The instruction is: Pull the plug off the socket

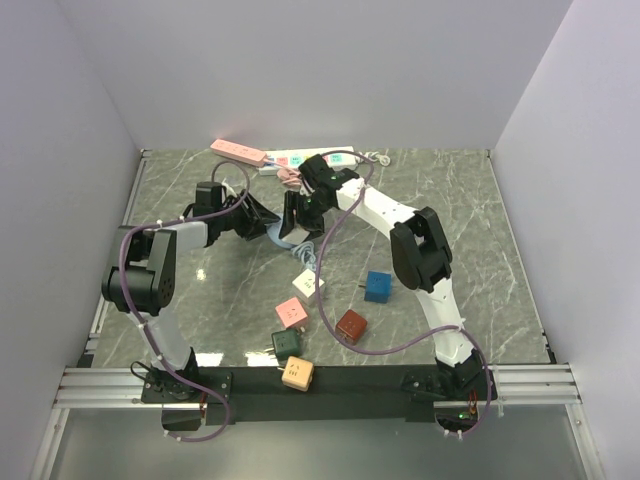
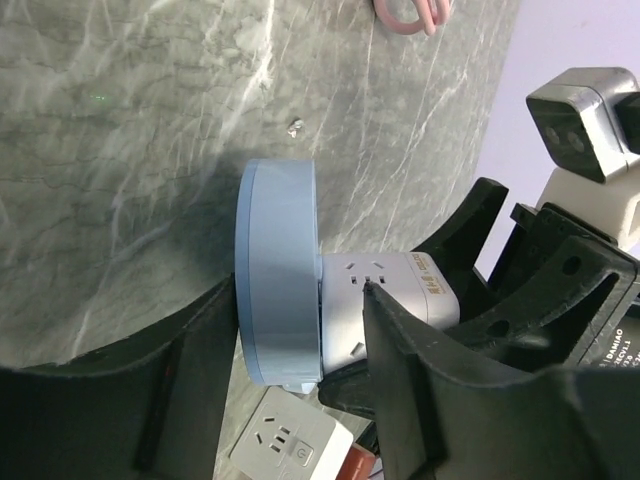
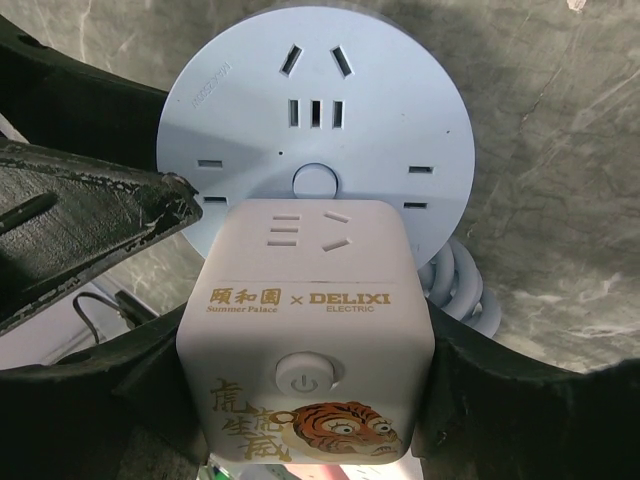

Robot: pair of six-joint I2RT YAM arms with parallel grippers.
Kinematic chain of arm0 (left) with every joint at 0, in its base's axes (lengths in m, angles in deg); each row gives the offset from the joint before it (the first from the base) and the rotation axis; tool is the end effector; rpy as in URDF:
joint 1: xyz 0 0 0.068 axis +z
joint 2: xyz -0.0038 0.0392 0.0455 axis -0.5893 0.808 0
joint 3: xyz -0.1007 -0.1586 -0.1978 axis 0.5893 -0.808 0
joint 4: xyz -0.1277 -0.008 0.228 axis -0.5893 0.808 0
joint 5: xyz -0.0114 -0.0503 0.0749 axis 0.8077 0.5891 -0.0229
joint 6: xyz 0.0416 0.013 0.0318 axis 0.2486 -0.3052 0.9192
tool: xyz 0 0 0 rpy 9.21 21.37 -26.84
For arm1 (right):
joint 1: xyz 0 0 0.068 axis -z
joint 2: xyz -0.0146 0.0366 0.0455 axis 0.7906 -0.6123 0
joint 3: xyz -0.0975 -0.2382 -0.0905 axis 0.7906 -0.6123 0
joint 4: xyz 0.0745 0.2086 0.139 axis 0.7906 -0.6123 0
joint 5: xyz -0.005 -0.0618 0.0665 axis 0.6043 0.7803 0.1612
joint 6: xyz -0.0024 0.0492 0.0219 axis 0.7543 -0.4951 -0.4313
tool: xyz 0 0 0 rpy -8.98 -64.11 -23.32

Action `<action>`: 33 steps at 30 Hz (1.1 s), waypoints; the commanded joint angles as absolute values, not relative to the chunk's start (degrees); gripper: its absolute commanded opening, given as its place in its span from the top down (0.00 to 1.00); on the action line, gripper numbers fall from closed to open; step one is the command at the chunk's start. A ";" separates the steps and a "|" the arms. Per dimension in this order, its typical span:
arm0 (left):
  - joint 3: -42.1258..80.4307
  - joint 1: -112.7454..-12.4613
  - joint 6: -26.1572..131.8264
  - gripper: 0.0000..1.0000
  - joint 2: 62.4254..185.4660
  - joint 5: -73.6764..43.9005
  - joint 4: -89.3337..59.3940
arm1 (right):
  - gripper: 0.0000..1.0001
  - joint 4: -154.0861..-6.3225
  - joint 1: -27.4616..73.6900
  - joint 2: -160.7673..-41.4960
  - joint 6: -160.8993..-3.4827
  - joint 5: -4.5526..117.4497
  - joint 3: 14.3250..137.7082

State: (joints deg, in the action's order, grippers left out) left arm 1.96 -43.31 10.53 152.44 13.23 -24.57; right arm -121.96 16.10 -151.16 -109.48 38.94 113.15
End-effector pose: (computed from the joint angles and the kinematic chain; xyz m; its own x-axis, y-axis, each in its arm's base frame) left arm 0.3659 -0.0676 0.1624 -0.8138 -0.5527 -0.1795 -0.1491 0.4972 -0.8547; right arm 0.3925 0.3055 0.1997 -0.9766 -0.0848 -0.1975 -0.1863 0.7921 0.5813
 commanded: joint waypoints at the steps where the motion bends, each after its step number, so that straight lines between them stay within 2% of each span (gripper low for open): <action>1: 5.07 -45.85 10.45 0.43 152.42 18.51 -27.12 | 1.00 -118.02 15.77 -147.58 -108.25 36.76 112.27; 8: 7.89 -46.91 12.74 0.41 154.45 11.14 -16.66 | 1.00 -114.60 15.94 -144.60 -108.69 37.11 110.25; 13: 7.19 -47.35 10.71 0.40 154.45 6.12 -15.50 | 1.00 -111.08 15.94 -140.47 -109.30 38.07 104.90; 21: 9.12 -50.43 8.61 0.42 156.03 7.96 -17.34 | 1.00 -109.05 15.94 -140.37 -109.83 35.44 104.61; 24: 9.12 -50.87 7.64 0.58 156.64 8.66 -18.32 | 1.00 -109.49 15.85 -140.38 -109.04 35.08 105.32; 25: 9.21 -50.96 7.81 0.76 156.82 8.75 -18.05 | 1.00 -109.58 15.77 -140.20 -108.86 35.17 105.06; 28: 9.21 -50.87 8.51 0.99 156.73 7.97 -16.92 | 1.00 -109.58 16.12 -139.41 -108.60 35.35 104.19; 33: 8.86 -50.87 10.97 0.99 156.91 5.95 -15.42 | 1.00 -112.12 18.04 -138.44 -107.55 34.21 104.62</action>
State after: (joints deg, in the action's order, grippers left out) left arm 7.67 -49.23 8.56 156.28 6.92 -17.34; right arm -115.84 17.22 -144.38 -109.16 38.37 102.97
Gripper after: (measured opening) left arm 0.374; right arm 0.668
